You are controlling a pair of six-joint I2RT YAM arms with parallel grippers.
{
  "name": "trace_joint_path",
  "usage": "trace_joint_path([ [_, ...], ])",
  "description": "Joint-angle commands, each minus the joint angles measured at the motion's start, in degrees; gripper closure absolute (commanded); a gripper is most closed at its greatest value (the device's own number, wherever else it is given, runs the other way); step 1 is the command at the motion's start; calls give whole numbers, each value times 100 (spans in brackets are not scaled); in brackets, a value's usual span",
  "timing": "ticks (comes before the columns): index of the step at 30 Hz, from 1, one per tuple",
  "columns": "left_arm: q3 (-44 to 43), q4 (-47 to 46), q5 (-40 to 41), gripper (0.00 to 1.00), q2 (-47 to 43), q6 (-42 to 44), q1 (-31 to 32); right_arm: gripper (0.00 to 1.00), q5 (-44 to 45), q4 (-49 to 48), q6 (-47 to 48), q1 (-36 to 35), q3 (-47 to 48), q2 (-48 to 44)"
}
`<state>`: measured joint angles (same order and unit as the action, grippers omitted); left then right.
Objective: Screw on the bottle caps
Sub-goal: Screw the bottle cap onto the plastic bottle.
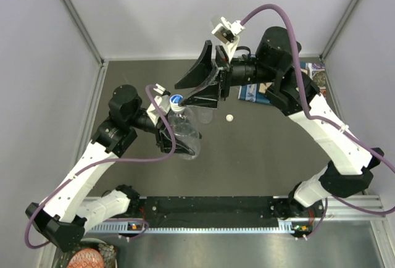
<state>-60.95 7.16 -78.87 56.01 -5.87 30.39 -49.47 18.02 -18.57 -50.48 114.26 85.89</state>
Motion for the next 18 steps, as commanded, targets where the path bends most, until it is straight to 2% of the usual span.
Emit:
trace_joint_path([
  [1,13,-303,-67,100,-90,24,11,44,-659,-413,-235,12,229,-2],
  [18,-75,-294,267,100,-64,86,11,54,-704,-440,-464,12,88,209],
])
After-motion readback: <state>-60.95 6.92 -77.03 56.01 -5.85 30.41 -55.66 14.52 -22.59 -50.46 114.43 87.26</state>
